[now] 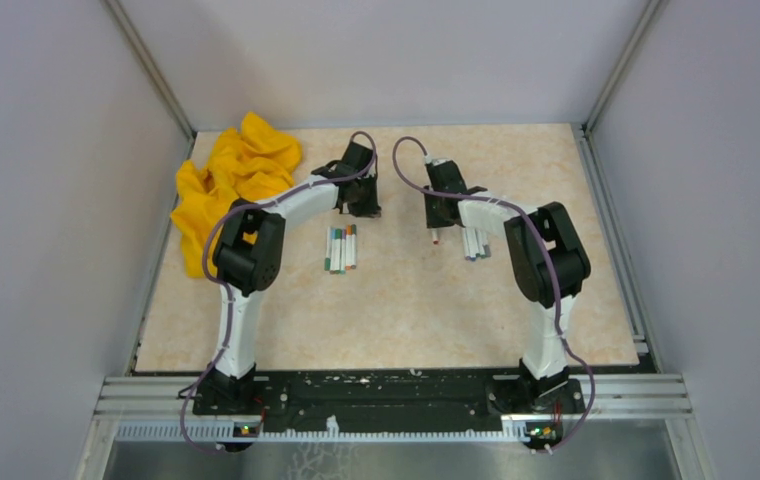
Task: Open the pen caps
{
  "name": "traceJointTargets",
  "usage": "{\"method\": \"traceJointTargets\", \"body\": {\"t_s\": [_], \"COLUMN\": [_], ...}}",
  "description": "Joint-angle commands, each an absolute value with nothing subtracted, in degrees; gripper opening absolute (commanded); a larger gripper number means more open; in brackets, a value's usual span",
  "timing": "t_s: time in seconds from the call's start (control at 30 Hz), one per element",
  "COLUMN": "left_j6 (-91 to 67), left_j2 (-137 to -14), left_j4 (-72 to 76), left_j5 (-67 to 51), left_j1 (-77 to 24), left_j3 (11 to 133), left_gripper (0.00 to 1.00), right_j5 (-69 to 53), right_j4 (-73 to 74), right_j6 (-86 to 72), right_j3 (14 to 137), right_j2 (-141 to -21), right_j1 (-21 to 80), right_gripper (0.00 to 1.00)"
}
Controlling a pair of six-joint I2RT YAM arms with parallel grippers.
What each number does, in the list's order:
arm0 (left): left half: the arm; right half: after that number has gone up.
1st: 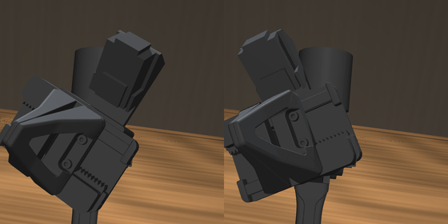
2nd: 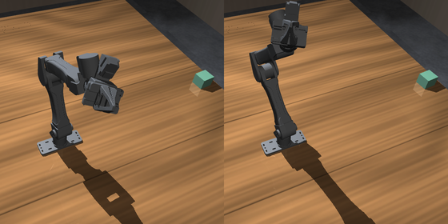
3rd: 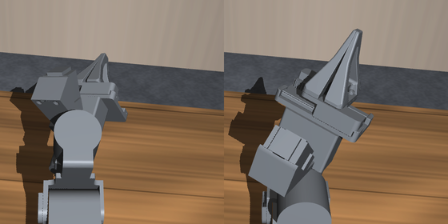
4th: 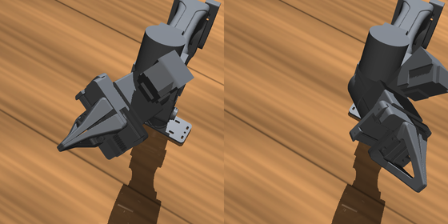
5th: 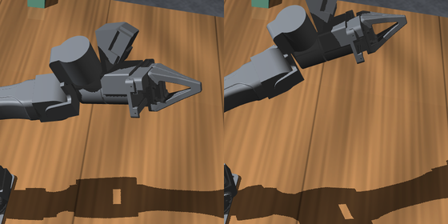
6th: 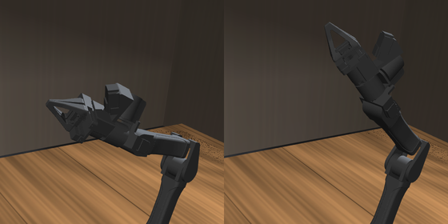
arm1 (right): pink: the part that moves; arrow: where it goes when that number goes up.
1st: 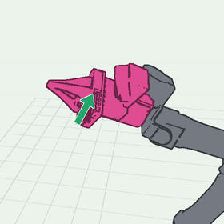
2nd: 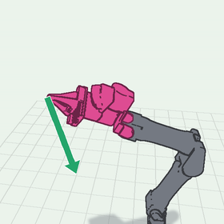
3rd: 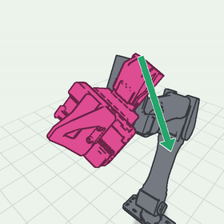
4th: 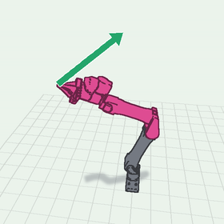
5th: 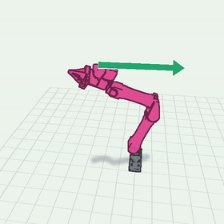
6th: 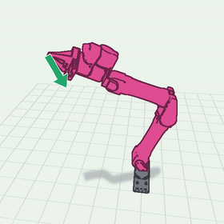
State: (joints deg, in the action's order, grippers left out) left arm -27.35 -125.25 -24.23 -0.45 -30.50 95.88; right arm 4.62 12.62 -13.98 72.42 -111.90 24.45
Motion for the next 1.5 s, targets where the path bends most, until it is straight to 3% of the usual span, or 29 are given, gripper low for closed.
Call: {"method": "traceJointTargets", "body": {"t_s": [0.0,0.23,0.4,0.57,0.67,0.8,1.07,1.13,1.3,1.47], "left_j6": [-27.5,-27.8,-27.9,-27.7,-27.7,-27.8,-28.4,-27.8,-27.3,-26.2], "left_j2": [-126.2,-126.5,-126.4,-126.1,-125.1,-121.1,-101.7,-97.1,-89.7,-85.5], "left_j4": [-25.5,-25.3,-24.9,-25.1,-25.1,-24.3,-4.8,2.3,13.9,24.3], "left_j5": [-1.3,-0.7,-0.5,0.8,2.2,5.6,12.0,13.3,14.7,11.8], "left_j1": [-30.9,-30.9,-30.9,-30.9,-30.9,-30.8,-29.9,-29.9,-29.8,-29.8], "left_j3": [95.7,95.4,95.6,96.0,96.0,94.2,76.3,70.9,61.4,54.9], "left_gripper": [0.21,0.27,0.37,0.41,0.42,0.46,0.55,0.62,0.98,0.99], "right_j5": [4.7,5.5,6.4,6.4,6.9,9.0,10.2,7.9,8.3,11.1], "right_j4": [11.0,10.7,10.6,10.0,8.2,4.2,-21.7,-28.3,-20.5,-13.2], "right_j6": [-13.8,-13.0,-12.1,-11.2,-10.3,-8.3,-10.3,-8.7,-8.0,-7.6], "right_j3": [71.8,71.9,72.3,72.5,71.5,69.7,60.0,57.4,63.6,65.1], "right_j2": [-112.0,-111.1,-109.6,-107.6,-105.1,-99.5,-85.7,-84.7,-88.0,-89.6], "right_j1": [24.2,24.2,24.2,24.2,24.2,24.3,24.2,24.1,24.1,24.1], "right_gripper": [0.23,0.29,0.36,0.48,0.63,0.98,0.99,0.98,0.97,0.94]}}
